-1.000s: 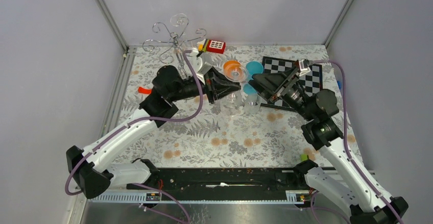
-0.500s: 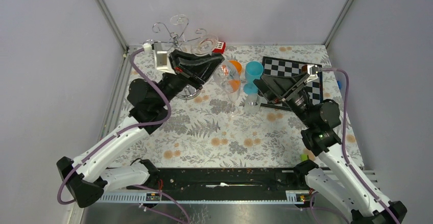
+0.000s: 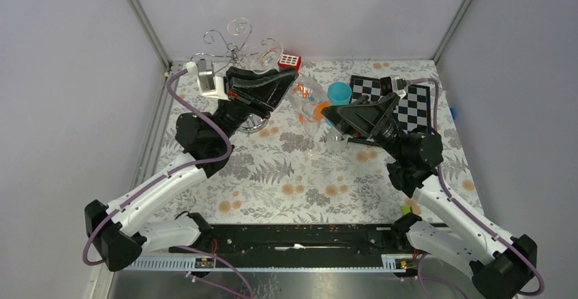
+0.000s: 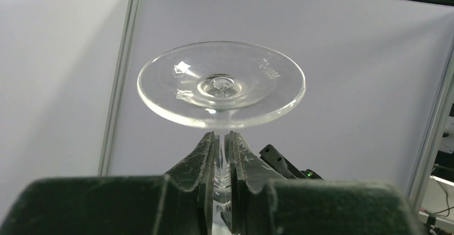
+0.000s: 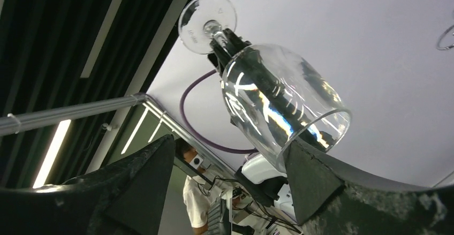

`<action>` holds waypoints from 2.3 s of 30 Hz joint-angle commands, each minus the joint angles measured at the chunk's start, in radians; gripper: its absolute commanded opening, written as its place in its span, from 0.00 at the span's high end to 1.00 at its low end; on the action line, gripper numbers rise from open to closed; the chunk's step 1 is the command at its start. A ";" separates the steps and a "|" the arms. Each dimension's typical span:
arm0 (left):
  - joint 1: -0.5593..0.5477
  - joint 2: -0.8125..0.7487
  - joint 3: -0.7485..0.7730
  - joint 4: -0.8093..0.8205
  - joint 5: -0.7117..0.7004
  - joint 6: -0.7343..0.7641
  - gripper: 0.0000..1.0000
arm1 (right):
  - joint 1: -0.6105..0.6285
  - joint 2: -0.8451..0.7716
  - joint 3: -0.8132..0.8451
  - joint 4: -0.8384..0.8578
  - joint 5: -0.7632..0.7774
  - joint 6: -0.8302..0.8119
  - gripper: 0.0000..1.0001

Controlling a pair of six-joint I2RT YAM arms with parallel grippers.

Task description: Take the wine glass off the wine glass rack

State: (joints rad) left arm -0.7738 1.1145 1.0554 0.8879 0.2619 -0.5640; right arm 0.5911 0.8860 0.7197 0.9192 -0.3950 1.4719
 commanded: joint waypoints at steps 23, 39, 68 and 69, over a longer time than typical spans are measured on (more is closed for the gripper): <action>-0.015 -0.002 -0.049 0.284 0.034 -0.148 1.00 | 0.116 0.172 0.133 0.537 -0.028 0.065 0.57; -0.021 0.023 -0.042 0.294 0.084 -0.146 1.00 | 0.135 0.195 0.159 0.496 -0.020 0.042 0.71; -0.021 -0.336 -0.202 -0.326 0.036 -0.044 0.01 | 0.135 -0.156 0.317 -0.656 0.206 -0.617 1.00; -0.021 -0.359 -0.197 -0.397 0.016 -0.023 0.01 | 0.136 -0.163 0.359 -0.781 0.225 -0.668 1.00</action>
State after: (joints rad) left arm -0.7929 0.8371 0.8539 0.7570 0.2905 -0.6743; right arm 0.7200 0.7757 0.9348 0.5930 -0.2996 1.0801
